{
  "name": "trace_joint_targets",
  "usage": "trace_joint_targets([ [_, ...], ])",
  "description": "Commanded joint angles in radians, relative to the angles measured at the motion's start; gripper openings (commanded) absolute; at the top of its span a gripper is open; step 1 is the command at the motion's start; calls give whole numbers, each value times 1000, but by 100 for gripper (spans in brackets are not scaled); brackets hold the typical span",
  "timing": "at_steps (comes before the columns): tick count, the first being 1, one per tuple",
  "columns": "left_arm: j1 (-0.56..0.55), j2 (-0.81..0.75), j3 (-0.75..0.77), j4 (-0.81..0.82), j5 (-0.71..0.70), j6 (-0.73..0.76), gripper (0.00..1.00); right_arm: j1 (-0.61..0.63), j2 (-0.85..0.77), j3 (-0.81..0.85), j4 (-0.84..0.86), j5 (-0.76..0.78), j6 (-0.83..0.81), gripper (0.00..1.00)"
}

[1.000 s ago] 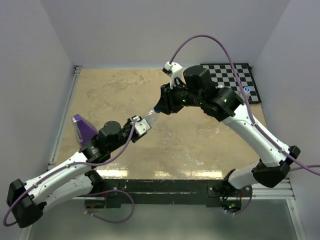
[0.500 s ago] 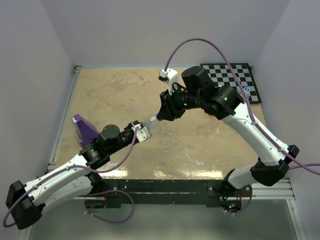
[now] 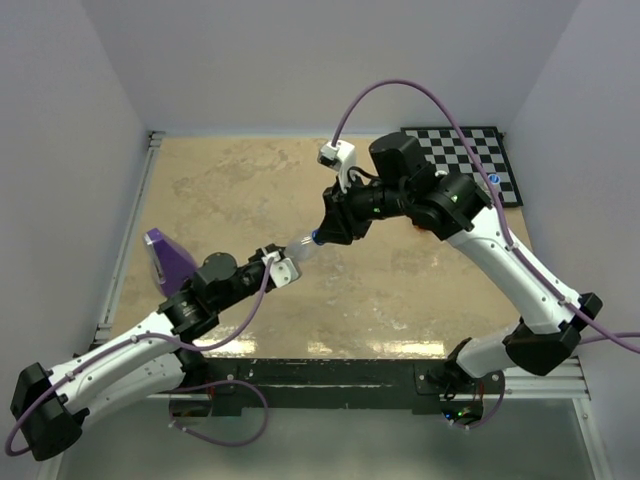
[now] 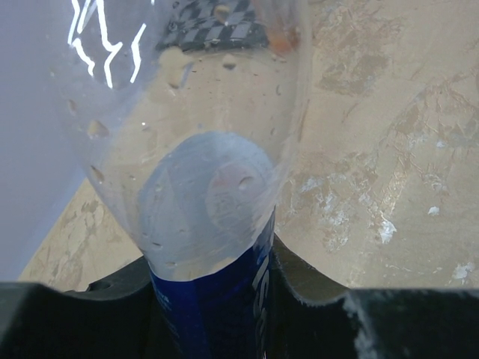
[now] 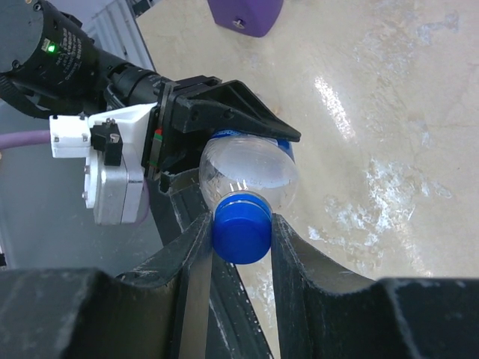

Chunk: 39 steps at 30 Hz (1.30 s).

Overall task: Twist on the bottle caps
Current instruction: Screw the bottle cap onto the plastic bottle.

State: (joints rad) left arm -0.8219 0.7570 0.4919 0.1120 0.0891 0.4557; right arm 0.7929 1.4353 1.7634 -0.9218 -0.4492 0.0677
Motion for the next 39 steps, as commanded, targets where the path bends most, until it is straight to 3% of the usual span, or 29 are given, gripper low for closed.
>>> trace_joint_targets([
  [1,-34,5,76,281,78,3,38,14,76,18,-34,85,32,0],
  [8,-55,67,112,307,-26,-25,36,14,89,36,-28,167,81,0],
  [14,-98,61,71,454,-127,-63,36,14,64,-18,37,155,133,0],
  [18,-120,54,28,535,-98,-43,36,0,45,-47,74,83,138,0],
  [24,-125,12,-18,532,-45,0,36,-69,19,-68,70,23,118,0],
  [31,-163,65,-15,574,-236,3,36,-80,16,-41,77,167,210,0],
  [39,-227,157,16,635,-383,-21,35,-78,0,-82,133,202,277,0],
])
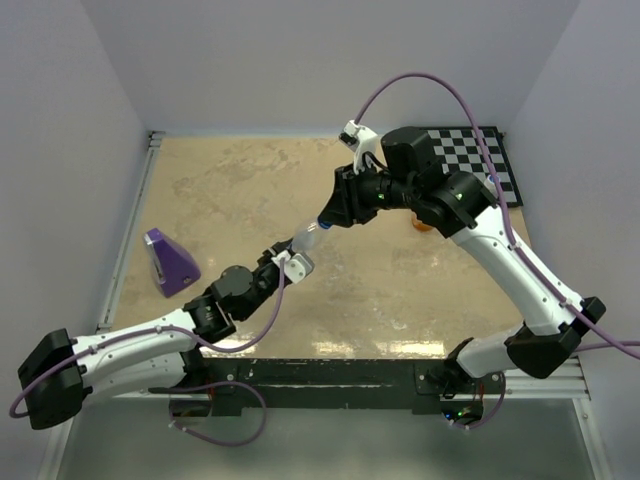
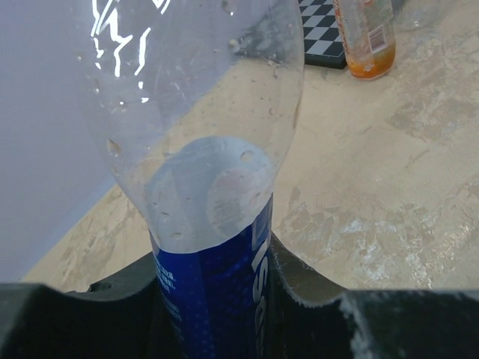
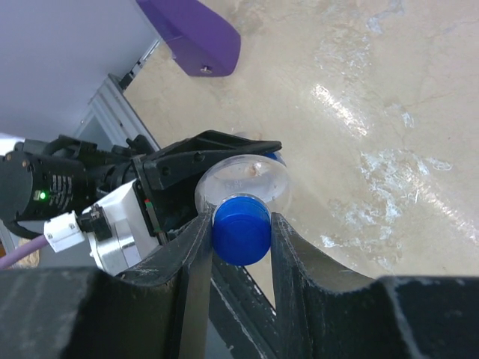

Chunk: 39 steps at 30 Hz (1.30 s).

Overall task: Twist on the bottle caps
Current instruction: Screw the bottle cap onto the plastic bottle.

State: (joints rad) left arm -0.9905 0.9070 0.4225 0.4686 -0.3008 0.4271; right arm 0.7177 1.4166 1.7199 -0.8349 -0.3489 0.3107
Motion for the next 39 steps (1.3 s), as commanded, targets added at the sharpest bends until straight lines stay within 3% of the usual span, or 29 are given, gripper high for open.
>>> trace_joint_targets([
  [1,-66,21,97,275,-15,4,35,-3,21,-43,49,103,37,0],
  [6,-109,95,150,310,-156,-33,35,6,27,-46,46,149,36,0],
  [12,-189,194,154,471,-388,-24,35,6,24,-57,57,194,59,0],
  [22,-273,314,137,772,-535,87,35,6,8,-71,71,197,85,0],
  [36,-290,377,151,779,-640,42,34,6,-18,-88,134,197,133,1],
  [39,-290,377,150,739,-636,1,34,6,-28,-83,141,195,136,9],
])
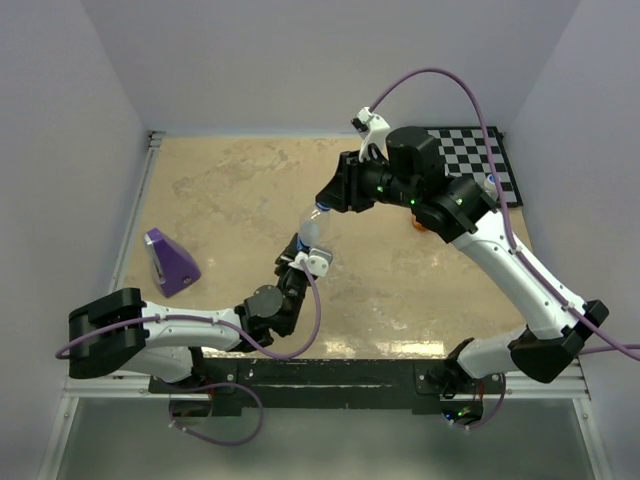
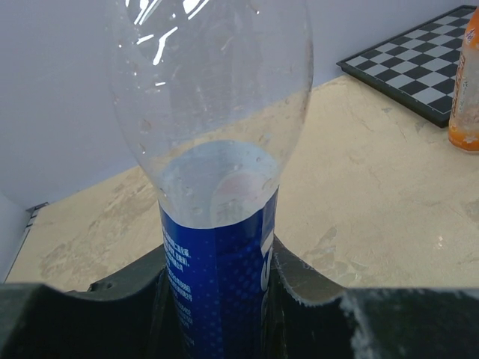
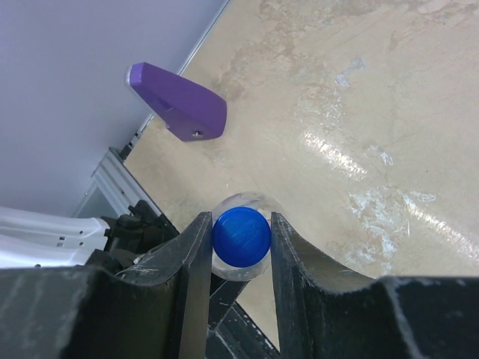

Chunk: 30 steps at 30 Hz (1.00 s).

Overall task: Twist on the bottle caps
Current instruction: Screw the bottle cap onto the plastic bottle.

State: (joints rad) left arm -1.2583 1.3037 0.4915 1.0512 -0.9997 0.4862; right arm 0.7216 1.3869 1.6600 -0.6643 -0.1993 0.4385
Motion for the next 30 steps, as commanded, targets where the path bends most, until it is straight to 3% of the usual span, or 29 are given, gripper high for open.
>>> trace_joint_targets([
  [1,-23,-20,75,145,64,-76,34,2,-2,-23,-28,46,8,13],
  [8,-23,-11,36,67,69,-202,33,2,-23,-13,-3,34,11,31],
  [11,-23,0,27,46,69,-238,33,2,-31,-5,5,28,6,34],
  [26,-23,9,-7,-10,131,-337,33,2,-98,3,75,35,-36,75],
  [30,-23,-35,-56,36,186,-345,32,-1,-132,-8,106,23,-115,79],
])
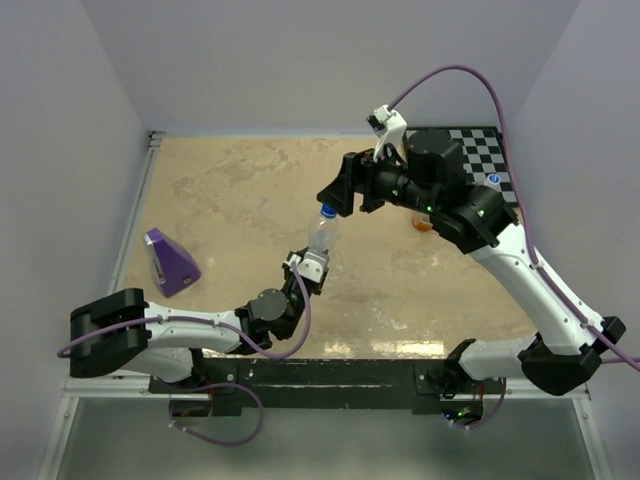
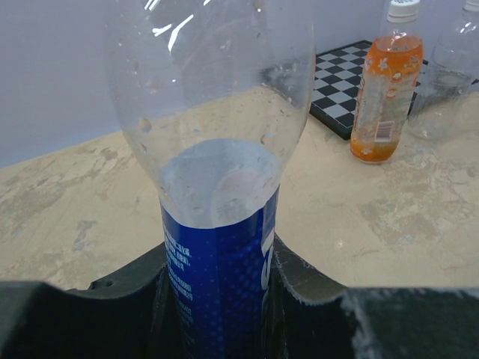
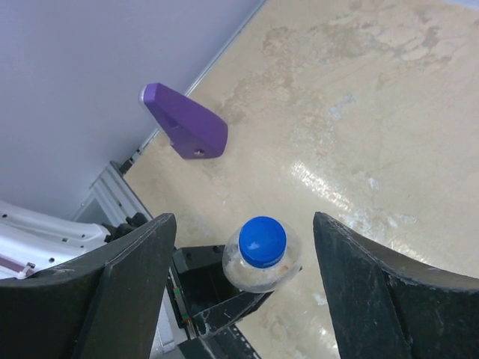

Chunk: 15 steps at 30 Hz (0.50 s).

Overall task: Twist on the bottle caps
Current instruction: Screw the bottle cap onto the plastic bottle.

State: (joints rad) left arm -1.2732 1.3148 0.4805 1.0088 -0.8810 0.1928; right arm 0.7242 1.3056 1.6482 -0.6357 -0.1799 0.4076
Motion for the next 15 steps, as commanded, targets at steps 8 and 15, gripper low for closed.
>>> trace_joint_targets([
  [8,75,-248,-181,152,454,-160,33,-104,-193,-195,330,-438,-272,75],
  [15,193,-377,-206,93,724,-265,33,-149,-229,-283,484,-752,-345,75],
])
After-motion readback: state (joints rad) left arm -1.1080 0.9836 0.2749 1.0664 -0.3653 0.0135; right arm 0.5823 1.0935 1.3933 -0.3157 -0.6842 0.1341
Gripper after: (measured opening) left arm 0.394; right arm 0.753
